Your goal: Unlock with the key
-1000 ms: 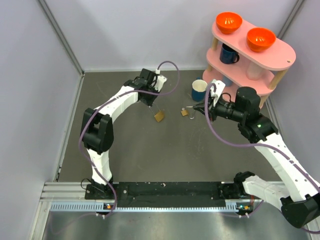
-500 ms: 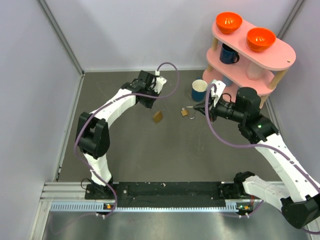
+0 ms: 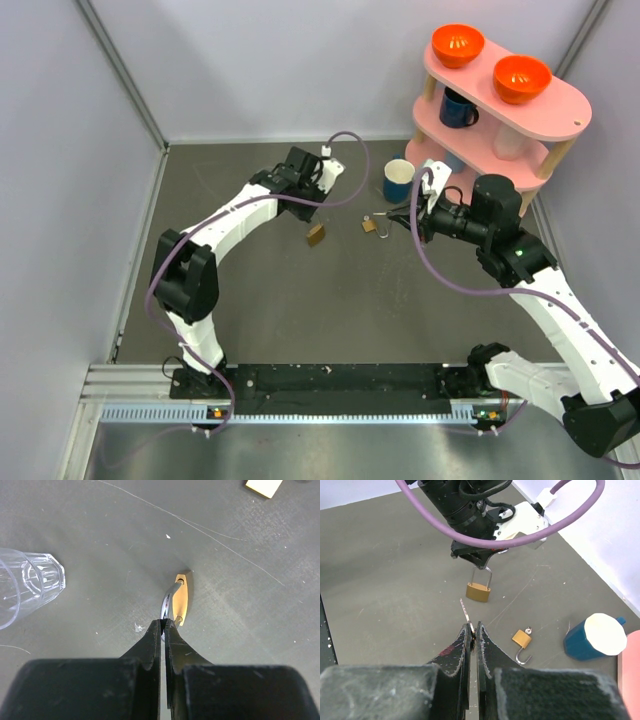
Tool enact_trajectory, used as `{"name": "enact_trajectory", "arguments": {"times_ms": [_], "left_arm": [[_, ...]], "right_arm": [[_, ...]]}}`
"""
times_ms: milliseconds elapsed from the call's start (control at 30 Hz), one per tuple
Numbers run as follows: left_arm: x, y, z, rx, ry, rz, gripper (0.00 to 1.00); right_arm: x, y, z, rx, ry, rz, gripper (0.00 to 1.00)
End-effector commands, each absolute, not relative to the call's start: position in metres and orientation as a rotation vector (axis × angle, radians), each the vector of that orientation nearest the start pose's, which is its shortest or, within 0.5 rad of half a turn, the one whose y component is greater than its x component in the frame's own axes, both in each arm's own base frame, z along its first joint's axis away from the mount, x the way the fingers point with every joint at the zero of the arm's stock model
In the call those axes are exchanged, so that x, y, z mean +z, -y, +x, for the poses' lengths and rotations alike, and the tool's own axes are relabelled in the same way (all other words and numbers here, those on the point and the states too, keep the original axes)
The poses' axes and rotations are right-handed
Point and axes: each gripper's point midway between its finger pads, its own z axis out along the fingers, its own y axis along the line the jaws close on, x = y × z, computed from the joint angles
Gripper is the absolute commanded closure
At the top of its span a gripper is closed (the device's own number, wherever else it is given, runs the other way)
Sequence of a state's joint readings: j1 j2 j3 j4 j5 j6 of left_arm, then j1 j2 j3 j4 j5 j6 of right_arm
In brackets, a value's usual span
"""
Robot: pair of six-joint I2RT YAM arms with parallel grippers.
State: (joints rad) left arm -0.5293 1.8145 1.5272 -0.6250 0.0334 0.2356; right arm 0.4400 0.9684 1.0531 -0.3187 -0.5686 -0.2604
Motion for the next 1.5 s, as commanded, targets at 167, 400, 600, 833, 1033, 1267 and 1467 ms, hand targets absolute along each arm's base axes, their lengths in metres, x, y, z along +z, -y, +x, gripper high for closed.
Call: {"name": "enact_trajectory", "arguments": {"times_ms": [167, 400, 600, 833, 1033, 1267, 1467], "left_arm": [[0.166, 0.241, 0.398, -0.185, -2.191, 0.932, 0.94], [0.166, 0.244, 0.391, -0.220, -2.188, 0.948, 0.85], [0.167, 0.246, 0.389, -0.239, -2.186, 0.951, 0.80], [0.166, 0.249, 0.387, -0.268, -2.187, 0.959, 0.69], [0.161, 0.253, 0.383, -0.295, -2.192, 0.980, 0.58], [0.138, 0.251, 0.381, -0.289, -2.198, 1.023, 0.49], [0.136, 0.254, 0.377, -0.342, -2.074, 0.991, 0.45]], "right_arm": [[0.335, -0.211, 0.257, 0.608, -1.458, -0.967, 1.00], [0.334, -0.211, 0.258, 0.607, -1.462, -0.966, 1.00], [0.333, -0.211, 0.259, 0.602, -1.465, -0.964, 1.00], [0.333, -0.210, 0.260, 0.598, -1.465, -0.963, 1.00], [0.333, -0.210, 0.260, 0.596, -1.464, -0.964, 1.00], [0.333, -0.210, 0.260, 0.594, -1.467, -0.962, 1.00], [0.332, -0.210, 0.261, 0.590, -1.467, -0.961, 1.00]]}}
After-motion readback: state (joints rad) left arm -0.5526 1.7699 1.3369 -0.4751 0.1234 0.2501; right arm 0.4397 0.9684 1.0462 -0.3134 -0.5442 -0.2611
